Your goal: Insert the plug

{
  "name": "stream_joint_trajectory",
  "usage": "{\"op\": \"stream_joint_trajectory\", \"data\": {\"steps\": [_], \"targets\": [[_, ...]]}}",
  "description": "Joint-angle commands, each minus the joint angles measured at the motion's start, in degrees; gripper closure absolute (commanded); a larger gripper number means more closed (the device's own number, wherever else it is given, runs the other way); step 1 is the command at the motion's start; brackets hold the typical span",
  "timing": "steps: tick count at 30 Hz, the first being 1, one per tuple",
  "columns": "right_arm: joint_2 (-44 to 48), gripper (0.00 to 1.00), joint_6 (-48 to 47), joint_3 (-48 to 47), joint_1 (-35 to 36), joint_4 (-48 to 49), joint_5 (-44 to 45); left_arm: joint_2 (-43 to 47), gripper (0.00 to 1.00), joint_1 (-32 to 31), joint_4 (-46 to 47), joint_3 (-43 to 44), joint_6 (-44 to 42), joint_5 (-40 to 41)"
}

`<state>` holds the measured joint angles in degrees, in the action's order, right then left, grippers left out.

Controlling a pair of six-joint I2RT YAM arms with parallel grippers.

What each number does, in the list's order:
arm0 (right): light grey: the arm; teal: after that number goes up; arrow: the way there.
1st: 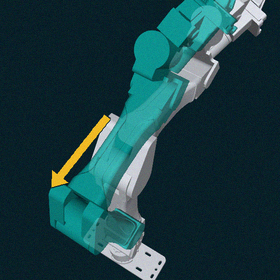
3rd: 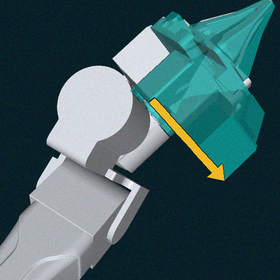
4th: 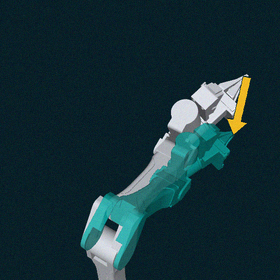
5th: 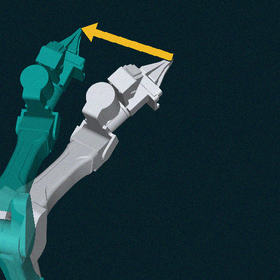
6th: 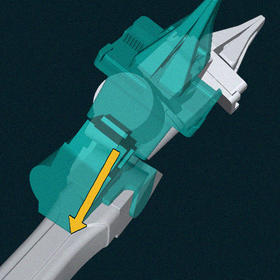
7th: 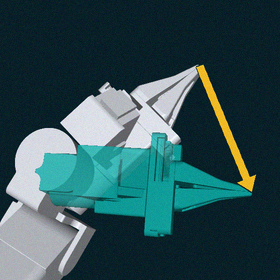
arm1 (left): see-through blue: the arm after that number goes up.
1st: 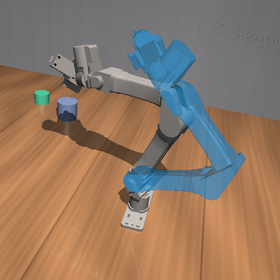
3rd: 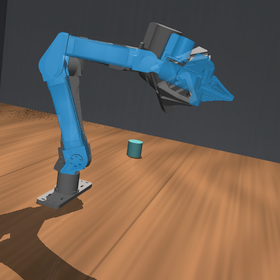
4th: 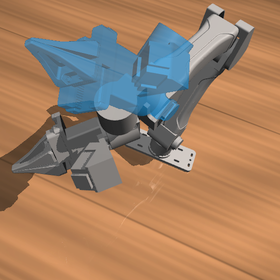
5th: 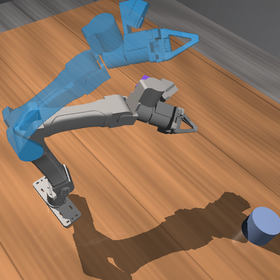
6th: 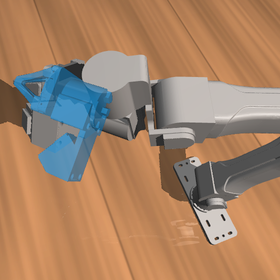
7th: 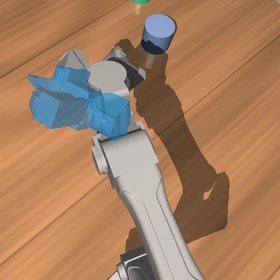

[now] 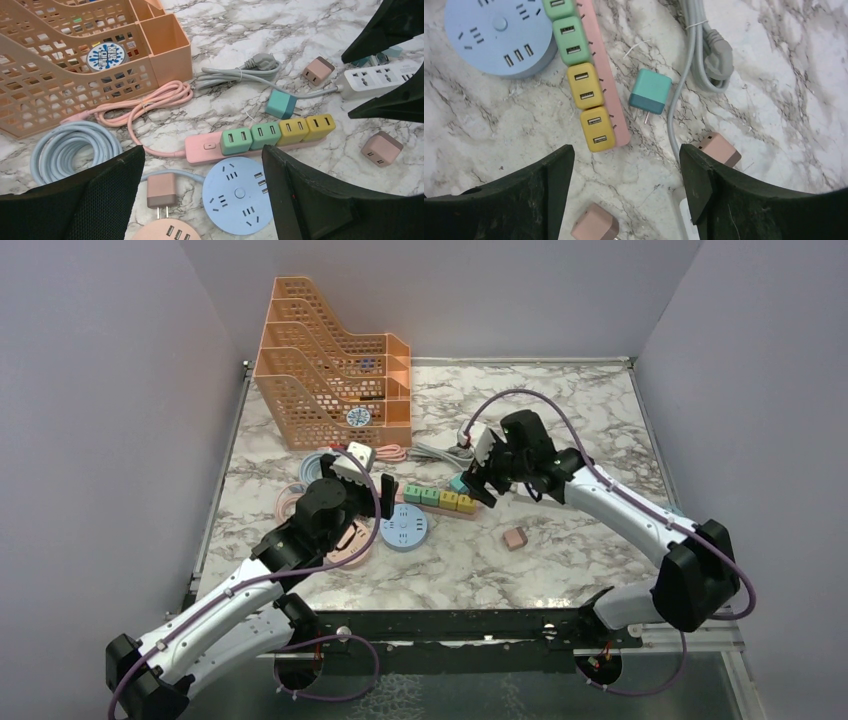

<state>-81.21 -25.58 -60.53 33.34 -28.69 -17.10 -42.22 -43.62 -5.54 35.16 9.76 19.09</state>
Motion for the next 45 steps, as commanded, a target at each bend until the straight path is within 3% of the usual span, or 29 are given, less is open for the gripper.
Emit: {"op": "stream_joint_trajectory", "data": {"steps": [1, 6, 11, 15, 19, 24, 30, 39, 45], "targets": [[6.1, 0.23, 14.4, 2.1, 0.0, 5.6, 9.2, -1.0, 0.10, -0.1, -2.9, 3.4, 2.8, -2.5], [14.5, 0.21, 38.9, 5.6, -0.1, 4.6, 26.2, -4.4, 0.10, -0.1, -6.0, 6.3, 6.4, -3.6], [18.2, 0.18, 52.3, 6.2, -0.3, -4.1, 23.7, -5.8, 0.10, -0.1, -4.9, 6.4, 5.7, -6.8], [20.5, 0.12, 63.0, 9.8, -0.3, -10.8, 30.1, -7.7, 0.10, -0.1, -4.4, 6.9, 5.6, -7.9], [21.9, 0.11, 73.8, 13.3, -0.3, -16.2, 36.8, -9.0, 0.10, -0.1, -2.1, 6.2, 5.6, -8.0], [17.5, 0.11, 87.2, 16.0, -0.3, -19.9, 36.9, -10.0, 0.10, 0.0, 2.5, 4.8, 5.5, -8.0], [9.8, 0.13, 93.3, 15.4, -0.3, -18.3, 31.8, -11.9, 0.10, 0.0, 6.1, 3.7, 7.3, -9.5], [5.2, 0.19, 101.5, 15.2, -0.3, -21.9, 31.5, -15.5, 0.10, -0.1, 5.8, 4.9, 9.0, -12.4], [2.6, 0.19, 101.8, 14.4, -0.3, -22.3, 29.1, -16.0, 0.10, -0.1, 7.3, 3.8, 10.6, -13.0]]}}
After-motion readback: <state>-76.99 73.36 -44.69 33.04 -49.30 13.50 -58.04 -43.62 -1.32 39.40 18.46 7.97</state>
